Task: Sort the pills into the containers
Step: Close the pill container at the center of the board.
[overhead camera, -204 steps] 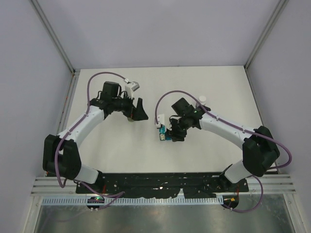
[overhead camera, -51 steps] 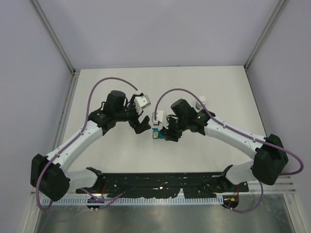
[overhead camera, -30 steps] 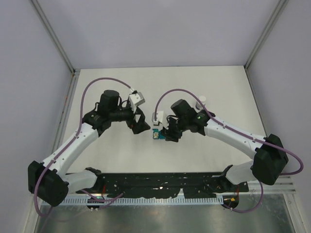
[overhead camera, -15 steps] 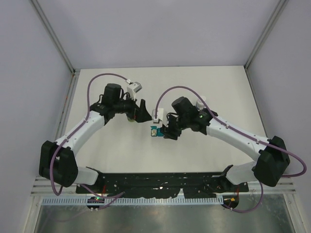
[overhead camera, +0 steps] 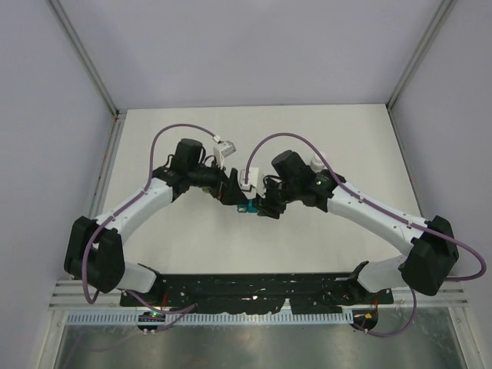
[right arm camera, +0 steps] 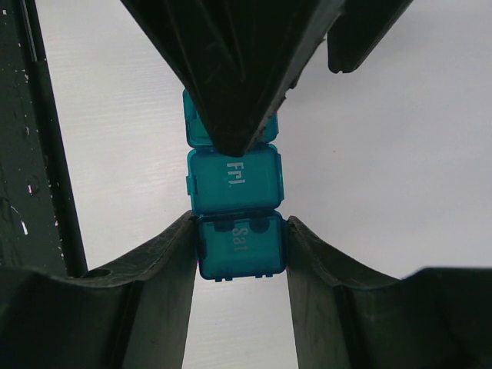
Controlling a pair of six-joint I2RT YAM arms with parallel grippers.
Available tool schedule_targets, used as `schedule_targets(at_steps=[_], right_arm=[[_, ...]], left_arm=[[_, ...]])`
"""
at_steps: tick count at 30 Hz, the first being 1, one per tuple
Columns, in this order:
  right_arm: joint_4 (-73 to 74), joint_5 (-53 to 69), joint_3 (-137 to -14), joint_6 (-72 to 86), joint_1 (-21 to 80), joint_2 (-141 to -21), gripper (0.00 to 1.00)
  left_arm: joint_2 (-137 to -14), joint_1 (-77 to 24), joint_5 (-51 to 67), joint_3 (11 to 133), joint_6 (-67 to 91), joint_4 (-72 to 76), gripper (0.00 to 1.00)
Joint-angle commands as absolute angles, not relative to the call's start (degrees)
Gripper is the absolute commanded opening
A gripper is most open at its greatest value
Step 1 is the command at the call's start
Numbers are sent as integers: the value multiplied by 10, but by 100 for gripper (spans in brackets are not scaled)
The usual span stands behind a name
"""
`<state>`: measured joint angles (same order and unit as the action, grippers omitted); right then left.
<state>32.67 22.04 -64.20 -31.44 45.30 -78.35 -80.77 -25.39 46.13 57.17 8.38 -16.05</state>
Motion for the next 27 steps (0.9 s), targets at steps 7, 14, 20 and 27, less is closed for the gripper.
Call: schedule_targets(at_steps=[7, 14, 20, 27], right_arm=[[311, 213, -664, -306, 456, -766, 6], [305, 205, -657, -305, 456, -755, 6], [297, 197, -643, -307, 456, -751, 6], [281, 190, -613, -308, 457, -742, 6]], left_arm=[[-805, -255, 554, 554, 55, -136, 98], [-837, -255, 607, 559, 57, -136, 92], [-844, -254, 653, 562, 81, -118, 96], [-816, -239, 678, 567, 107, -116, 100]])
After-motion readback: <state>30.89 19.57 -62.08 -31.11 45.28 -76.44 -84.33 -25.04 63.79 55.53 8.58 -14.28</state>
